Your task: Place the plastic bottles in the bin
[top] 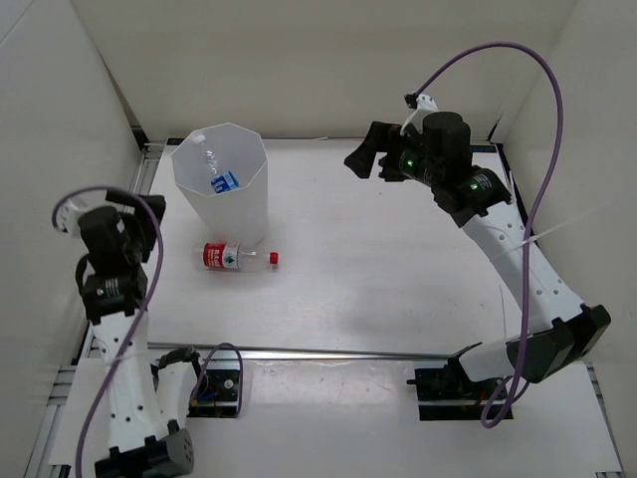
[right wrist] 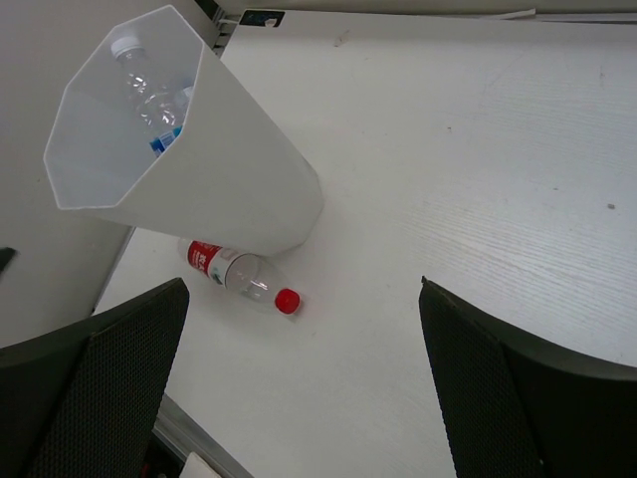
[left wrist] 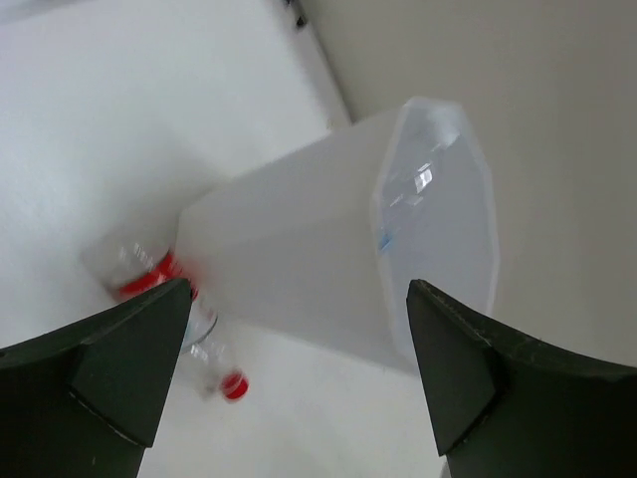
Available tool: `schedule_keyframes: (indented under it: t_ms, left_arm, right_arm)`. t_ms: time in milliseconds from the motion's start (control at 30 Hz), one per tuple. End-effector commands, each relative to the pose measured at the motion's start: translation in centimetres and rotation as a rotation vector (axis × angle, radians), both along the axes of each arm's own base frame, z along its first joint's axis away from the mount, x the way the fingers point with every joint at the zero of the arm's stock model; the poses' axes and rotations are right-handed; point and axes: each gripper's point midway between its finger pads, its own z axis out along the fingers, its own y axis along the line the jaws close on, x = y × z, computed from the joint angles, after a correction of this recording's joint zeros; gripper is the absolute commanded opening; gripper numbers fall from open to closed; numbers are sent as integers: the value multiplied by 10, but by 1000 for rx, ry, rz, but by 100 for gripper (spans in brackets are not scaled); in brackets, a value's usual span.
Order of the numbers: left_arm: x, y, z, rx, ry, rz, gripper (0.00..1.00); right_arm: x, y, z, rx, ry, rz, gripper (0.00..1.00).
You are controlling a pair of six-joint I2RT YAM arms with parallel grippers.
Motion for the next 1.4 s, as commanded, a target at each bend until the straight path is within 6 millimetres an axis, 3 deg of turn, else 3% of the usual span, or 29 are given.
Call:
schedule_keyframes:
  t_ms: [0,67,100,133,233,333,533,767,1133,1167,1367]
  left_arm:
    - [-12,-38,-104,-304,176,-116,100]
    - [-17,-52,-121,-341,157,-180,100]
    - [-23,-53,-149,-369,195,-174,100]
    - [-22,-58,-151,-379,171,-214,100]
    - [-32,-54,-190,-452,203,-217,100]
    - [-38,-49,-212,-506,206,-219,100]
    - [-34,-40,-230,-498,190,-198,100]
    - [-32,-36,-249,-529,186,-175,100]
    - [4,-6,-225,-522,130,-147,100]
    - [4,-5,-231,-530,147,-136,100]
    - [21,7,-220,-513,113,-138,100]
  right_arm:
    - [-2,4,15,43,-46,26,100]
    - [-2,4,17,47,-55,26,100]
    - [-2,4,17,47,-55,26,100]
    - [-2,4,17,47,-55,26,100]
    - [-4,3,17,47,-54,26,100]
    - [-8,0,13,38,-56,29,100]
    - [-12,-6,6,8,-68,19,100]
    - [-17,-12,9,2,-85,13,100]
    - [-19,-15,2,-12,-82,7,100]
    - [-19,-15,4,-8,-90,7,100]
    - [-14,-15,2,-25,-103,2,100]
